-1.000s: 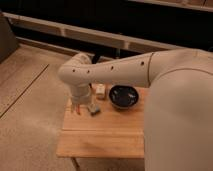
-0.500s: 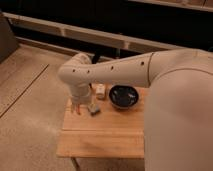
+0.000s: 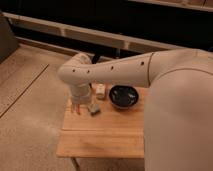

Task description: Knock the eraser over

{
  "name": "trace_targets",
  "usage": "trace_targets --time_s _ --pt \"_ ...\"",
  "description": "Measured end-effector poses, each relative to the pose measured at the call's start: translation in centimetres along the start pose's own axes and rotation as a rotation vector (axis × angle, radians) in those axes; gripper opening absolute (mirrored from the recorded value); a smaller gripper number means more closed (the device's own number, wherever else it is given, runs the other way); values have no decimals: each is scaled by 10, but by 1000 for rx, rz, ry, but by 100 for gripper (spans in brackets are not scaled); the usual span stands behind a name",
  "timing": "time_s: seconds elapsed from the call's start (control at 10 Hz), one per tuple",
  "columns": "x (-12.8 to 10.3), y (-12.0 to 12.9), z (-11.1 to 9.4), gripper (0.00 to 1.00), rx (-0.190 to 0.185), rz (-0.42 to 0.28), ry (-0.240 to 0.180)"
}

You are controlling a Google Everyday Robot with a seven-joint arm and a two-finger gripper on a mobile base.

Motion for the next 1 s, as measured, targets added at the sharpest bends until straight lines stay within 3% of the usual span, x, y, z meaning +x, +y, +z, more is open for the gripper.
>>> trace_targets --time_s 0.2,0.3,0.4,0.7,0.9,1.0 --pt "-36 2 -20 65 -47 79 -97" --pt "-69 -12 -41 65 -76 154 -181" --pt "-91 -30 -56 65 -91 206 -238" --pt "-126 -83 -70 65 -134 293 -324" --pt "-132 -101 -75 65 -245 335 -359" --pt "-132 -101 -78 65 -280 344 -368"
